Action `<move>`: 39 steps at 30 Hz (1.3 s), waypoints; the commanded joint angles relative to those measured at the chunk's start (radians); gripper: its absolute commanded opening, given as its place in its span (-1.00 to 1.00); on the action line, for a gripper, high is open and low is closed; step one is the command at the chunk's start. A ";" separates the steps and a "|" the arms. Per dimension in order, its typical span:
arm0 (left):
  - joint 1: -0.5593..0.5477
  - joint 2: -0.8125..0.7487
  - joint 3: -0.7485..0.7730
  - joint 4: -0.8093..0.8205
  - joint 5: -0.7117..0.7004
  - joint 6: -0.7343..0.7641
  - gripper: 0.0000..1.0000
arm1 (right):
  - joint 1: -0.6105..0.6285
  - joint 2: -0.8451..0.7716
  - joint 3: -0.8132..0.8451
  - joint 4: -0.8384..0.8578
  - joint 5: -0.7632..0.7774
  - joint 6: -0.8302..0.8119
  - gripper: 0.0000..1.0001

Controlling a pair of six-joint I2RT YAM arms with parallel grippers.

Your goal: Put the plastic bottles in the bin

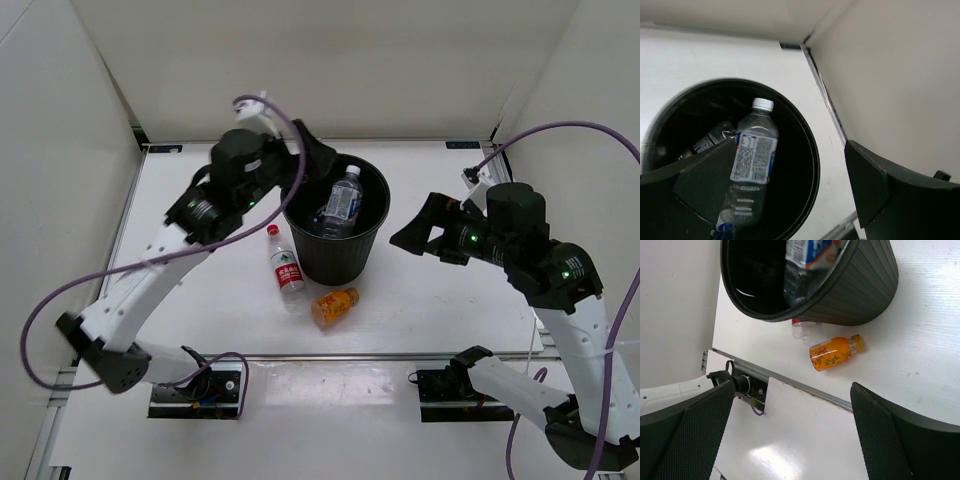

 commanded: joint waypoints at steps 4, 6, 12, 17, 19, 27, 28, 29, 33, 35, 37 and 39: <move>0.092 -0.407 -0.329 -0.019 -0.223 -0.237 1.00 | -0.007 -0.060 -0.032 -0.018 0.039 -0.022 1.00; 0.166 -0.516 -0.516 -0.050 -0.178 -0.328 1.00 | -0.007 -0.080 -0.061 -0.018 0.039 -0.022 1.00; 0.387 -0.520 -0.817 -0.058 0.317 -0.295 1.00 | -0.007 -0.101 -0.093 -0.018 0.030 -0.023 1.00; 0.473 -0.425 -0.913 0.025 0.442 -0.195 1.00 | -0.007 -0.110 -0.112 -0.027 -0.002 -0.032 1.00; 0.482 -0.409 -0.955 0.072 0.442 -0.158 1.00 | -0.007 -0.110 -0.112 -0.038 -0.017 -0.043 1.00; 0.502 -0.248 -1.107 0.317 0.538 -0.103 1.00 | -0.007 -0.101 -0.041 -0.133 -0.062 -0.117 1.00; 0.502 -0.234 -1.130 0.342 0.547 -0.103 1.00 | -0.007 -0.101 -0.029 -0.142 -0.062 -0.129 1.00; 0.502 -0.218 -1.130 0.365 0.557 -0.112 1.00 | -0.007 -0.101 -0.029 -0.142 -0.062 -0.129 1.00; 0.458 -0.100 -1.083 0.411 0.568 -0.091 1.00 | -0.007 -0.101 -0.029 -0.163 -0.074 -0.147 1.00; 0.443 -0.032 -1.019 0.412 0.579 -0.072 1.00 | -0.007 -0.101 -0.029 -0.173 -0.097 -0.158 1.00; 0.433 0.005 -0.986 0.412 0.579 -0.072 1.00 | -0.007 -0.101 -0.020 -0.173 -0.097 -0.158 1.00; 0.433 0.060 -0.951 0.412 0.579 -0.072 1.00 | -0.007 -0.101 -0.020 -0.182 -0.097 -0.167 1.00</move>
